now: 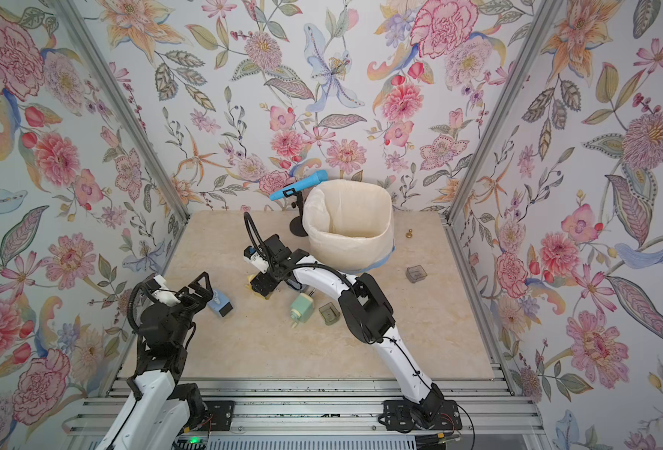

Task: Take out the pencil sharpener tray and clean the shavings
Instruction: Pick up the pencil sharpener from the center of the board.

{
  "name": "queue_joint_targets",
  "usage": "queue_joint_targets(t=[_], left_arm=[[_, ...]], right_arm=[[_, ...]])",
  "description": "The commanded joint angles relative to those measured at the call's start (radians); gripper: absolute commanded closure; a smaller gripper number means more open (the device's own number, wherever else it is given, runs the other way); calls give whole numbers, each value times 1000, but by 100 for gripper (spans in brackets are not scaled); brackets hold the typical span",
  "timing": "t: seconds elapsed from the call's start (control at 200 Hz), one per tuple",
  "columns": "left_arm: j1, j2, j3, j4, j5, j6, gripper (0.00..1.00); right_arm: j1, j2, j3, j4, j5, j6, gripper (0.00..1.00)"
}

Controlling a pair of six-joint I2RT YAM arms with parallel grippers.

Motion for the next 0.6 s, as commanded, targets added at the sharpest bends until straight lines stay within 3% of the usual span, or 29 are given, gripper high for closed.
queue_joint_targets(t=[0.0,0.24,0.44,0.595], left_arm=[[11,4,33,-35,-33,24,0],[13,42,47,-19,-7,-1,0],[13,44,34,0,37,-15,0],[9,36,74,-73,59,41,0]], right_arm=[[4,13,37,-35,-2,11,19],[5,1,13,-39,-1,16,37],[2,-10,15,-40,-20,12,68],[0,-53,13,-40,-41,-1,72]])
